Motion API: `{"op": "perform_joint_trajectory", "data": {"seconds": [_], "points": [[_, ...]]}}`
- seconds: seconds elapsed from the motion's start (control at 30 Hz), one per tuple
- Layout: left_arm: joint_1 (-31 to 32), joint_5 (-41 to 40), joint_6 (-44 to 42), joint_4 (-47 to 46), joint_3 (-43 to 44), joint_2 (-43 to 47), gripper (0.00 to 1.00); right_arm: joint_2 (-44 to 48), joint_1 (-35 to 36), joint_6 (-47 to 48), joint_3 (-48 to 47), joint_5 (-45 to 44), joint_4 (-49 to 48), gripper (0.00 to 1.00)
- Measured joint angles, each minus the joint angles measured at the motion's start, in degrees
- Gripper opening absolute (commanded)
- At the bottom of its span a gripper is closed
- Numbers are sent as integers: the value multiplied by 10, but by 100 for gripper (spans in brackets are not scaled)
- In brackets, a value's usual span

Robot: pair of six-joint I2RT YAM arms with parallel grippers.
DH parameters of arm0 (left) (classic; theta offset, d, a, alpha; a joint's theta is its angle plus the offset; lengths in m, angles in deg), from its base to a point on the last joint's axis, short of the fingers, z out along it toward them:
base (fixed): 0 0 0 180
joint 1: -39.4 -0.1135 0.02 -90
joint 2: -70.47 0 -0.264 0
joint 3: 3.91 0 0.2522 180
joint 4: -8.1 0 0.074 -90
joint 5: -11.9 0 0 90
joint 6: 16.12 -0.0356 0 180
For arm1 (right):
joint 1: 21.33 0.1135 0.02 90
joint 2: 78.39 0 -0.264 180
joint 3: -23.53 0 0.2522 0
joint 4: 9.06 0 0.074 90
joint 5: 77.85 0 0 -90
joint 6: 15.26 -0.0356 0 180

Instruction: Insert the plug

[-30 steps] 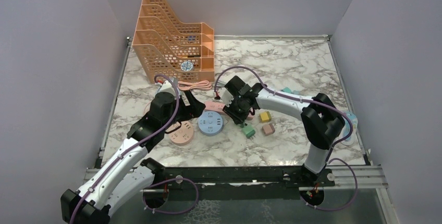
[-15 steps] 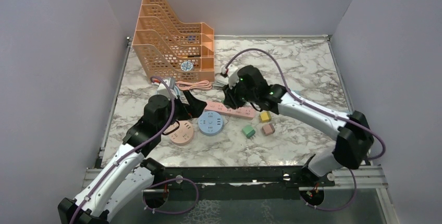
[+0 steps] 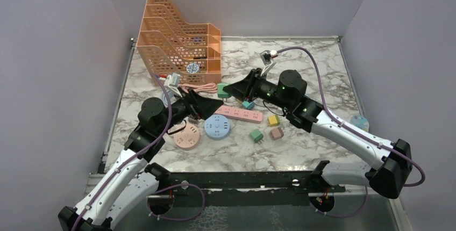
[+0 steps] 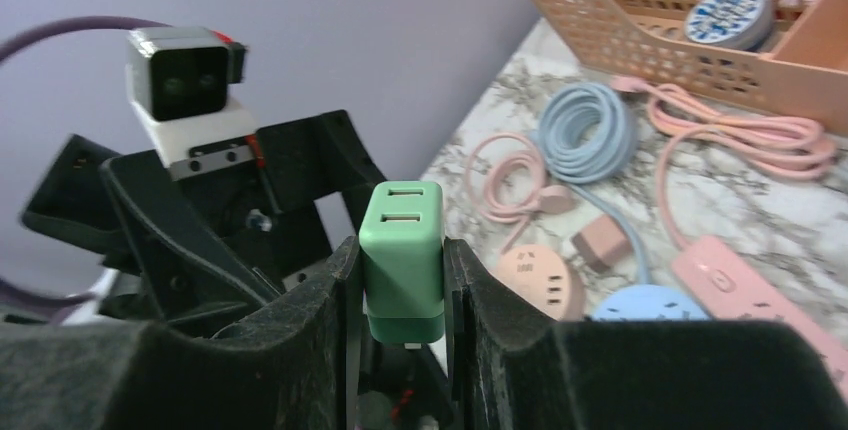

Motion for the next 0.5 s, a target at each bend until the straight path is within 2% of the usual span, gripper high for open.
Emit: {"op": "perform_joint_trajectory", "data": {"seconds": [0.23, 0.37, 0.5], "points": [[0, 61, 84, -101, 0, -15, 67, 0, 0, -95, 0, 58, -63, 19], [0, 70, 102, -123, 6, -16, 64, 0, 0, -121, 0, 87, -86, 19], [0, 71, 110, -137, 23, -16, 54, 0, 0, -141, 0, 116, -112, 19]]}}
